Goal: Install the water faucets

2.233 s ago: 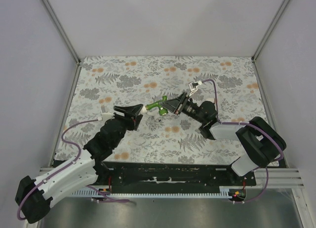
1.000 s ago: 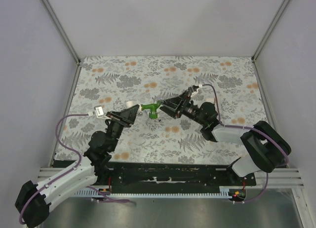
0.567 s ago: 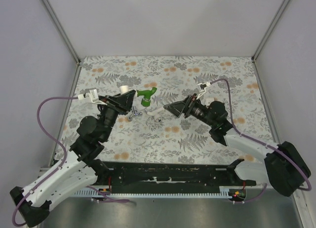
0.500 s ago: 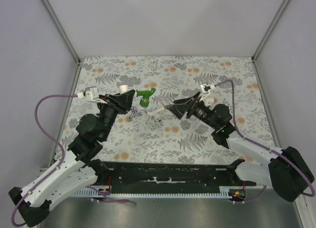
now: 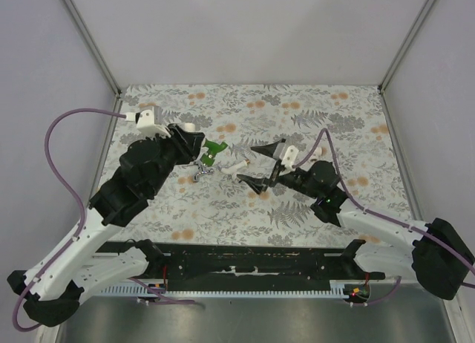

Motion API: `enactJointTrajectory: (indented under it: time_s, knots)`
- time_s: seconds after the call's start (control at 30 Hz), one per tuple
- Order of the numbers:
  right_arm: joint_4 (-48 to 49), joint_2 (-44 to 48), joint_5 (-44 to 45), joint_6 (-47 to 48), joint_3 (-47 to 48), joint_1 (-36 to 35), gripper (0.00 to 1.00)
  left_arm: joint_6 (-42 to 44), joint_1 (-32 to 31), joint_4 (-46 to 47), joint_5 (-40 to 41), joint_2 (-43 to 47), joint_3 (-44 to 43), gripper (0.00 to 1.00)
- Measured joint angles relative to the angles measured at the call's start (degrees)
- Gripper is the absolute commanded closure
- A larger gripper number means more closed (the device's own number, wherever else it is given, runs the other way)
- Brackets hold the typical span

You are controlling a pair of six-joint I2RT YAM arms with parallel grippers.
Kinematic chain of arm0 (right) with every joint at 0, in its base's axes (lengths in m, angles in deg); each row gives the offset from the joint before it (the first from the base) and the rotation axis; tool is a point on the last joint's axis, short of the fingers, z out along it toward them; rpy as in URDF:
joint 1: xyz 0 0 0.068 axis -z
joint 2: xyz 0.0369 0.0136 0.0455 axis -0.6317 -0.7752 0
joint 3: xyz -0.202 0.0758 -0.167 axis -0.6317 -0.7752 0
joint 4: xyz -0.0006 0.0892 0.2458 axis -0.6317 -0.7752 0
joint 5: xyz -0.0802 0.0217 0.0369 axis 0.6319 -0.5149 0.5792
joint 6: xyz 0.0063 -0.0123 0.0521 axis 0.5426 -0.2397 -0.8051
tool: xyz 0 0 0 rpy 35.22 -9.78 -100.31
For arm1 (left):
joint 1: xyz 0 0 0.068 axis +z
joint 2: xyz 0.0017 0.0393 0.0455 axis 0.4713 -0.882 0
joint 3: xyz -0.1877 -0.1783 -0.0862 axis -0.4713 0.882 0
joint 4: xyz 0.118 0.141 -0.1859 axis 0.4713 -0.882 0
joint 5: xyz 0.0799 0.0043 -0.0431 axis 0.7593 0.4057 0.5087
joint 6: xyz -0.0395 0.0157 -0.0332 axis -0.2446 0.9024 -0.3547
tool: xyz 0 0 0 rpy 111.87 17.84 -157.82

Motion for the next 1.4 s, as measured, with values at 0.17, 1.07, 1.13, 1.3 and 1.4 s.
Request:
enactJointTrajectory:
  time_s: [0.17, 1.07, 1.13, 1.3, 1.4]
  knots:
    - [-0.8, -2.0, 8.7, 20.0, 2.5, -10.9, 0.02, -0.1, 0.0, -4.2, -0.7, -2.3, -2.0, 0.98]
    - [27.1, -32.5, 41.8, 58.8, 10.3, -28.5, 0.08, -3.2, 0.0, -5.4, -3.5, -4.0, -3.9, 0.98]
    - [27.1, -29.2, 40.5, 57.1, 7.8, -28.5, 0.09, -3.0, 0.0, -5.7, -3.5, -4.0, -3.9, 0.98]
    - [20.0, -12.7, 35.7, 49.0, 3.0, -27.3, 0.09, -1.5, 0.0, -7.3, -4.5, -4.5, -4.4, 0.98]
    - [13.9, -2.9, 30.6, 43.5, 3.0, -24.0, 0.07, -0.2, 0.0, -7.5, -6.4, -5.2, -5.7, 0.98]
